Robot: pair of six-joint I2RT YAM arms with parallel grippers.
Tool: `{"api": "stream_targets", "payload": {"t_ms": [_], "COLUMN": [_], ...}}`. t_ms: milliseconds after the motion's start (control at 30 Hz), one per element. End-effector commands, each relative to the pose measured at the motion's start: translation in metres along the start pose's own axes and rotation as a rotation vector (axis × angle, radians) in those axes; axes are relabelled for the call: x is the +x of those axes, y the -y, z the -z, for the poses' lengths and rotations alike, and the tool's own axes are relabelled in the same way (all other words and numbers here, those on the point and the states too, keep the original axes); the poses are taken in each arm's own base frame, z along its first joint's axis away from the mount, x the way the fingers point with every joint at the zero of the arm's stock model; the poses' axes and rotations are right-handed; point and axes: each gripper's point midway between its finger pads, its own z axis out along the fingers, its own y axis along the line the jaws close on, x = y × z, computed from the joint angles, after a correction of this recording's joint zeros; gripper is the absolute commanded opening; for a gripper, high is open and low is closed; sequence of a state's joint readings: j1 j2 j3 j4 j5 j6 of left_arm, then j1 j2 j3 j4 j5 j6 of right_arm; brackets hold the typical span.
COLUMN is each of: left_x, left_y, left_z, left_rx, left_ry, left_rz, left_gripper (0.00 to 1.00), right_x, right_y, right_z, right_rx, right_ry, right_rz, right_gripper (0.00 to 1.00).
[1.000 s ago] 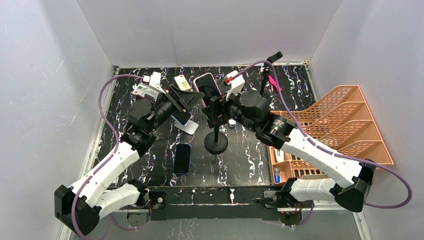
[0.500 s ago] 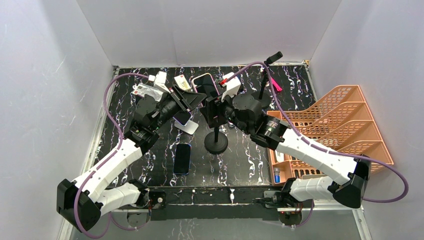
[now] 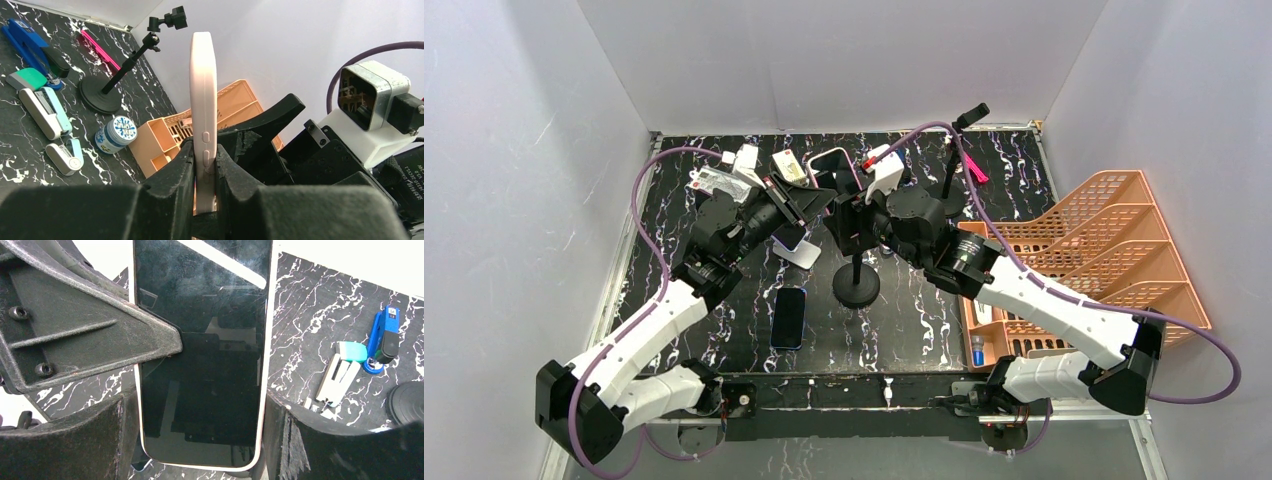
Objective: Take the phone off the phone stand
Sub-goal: Place the phone at the center of the board.
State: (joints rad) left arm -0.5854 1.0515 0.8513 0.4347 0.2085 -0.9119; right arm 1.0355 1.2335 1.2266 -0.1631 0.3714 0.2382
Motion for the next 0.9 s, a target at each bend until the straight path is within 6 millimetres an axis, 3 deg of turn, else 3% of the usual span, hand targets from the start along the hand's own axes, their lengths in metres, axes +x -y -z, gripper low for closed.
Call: {"api": "stream_targets", "payload": {"t_ms": [0, 67, 300, 467, 567, 700, 867], "left_x": [-0.028, -0.033, -0.048, -0.052, -0.046, -0.033, -0.013], "left_y": [0.021, 0.022, 0.033, 0.033, 0.03, 0.017, 0.002], "left_z": [0.011, 0.015, 0.029, 0.05, 0.069, 0.11, 0.147], "left_rx": [0.027, 0.019, 0.005, -0.051, -0.107, -0.214, -0.277], "left_ry": [0.105, 0.128, 0.17, 0.163, 0.09, -0.011, -0.107], "left_rz": [-0.051, -0.063, -0.117, -0.197, -0.278, -0.372, -0.414], "left_gripper": [0.0, 0.0, 0.0, 0.0, 0.0, 0.0, 0.0], "right_x": [-0.056, -0.056, -0.059, -0.055, -0.047, -0.036, -0.026], "right_y": [-0.012, -0.012, -0.014, -0.023, -0.024, -0.016, -0.009], "right_z": [0.022, 0.027, 0.049, 0.075, 0.09, 0.107, 0.116], "right_rx": [-0.044, -0.05, -0.094, -0.211, -0.26, -0.265, -0.258], "right_ry": [0.115, 0.106, 0.094, 0.114, 0.124, 0.137, 0.145], "right_rz": [-0.078, -0.084, -0.074, -0.03, 0.0, 0.015, 0.02], "right_gripper": [0.92, 0.99, 0.99, 0.99, 0.99, 0.99, 0.99]}}
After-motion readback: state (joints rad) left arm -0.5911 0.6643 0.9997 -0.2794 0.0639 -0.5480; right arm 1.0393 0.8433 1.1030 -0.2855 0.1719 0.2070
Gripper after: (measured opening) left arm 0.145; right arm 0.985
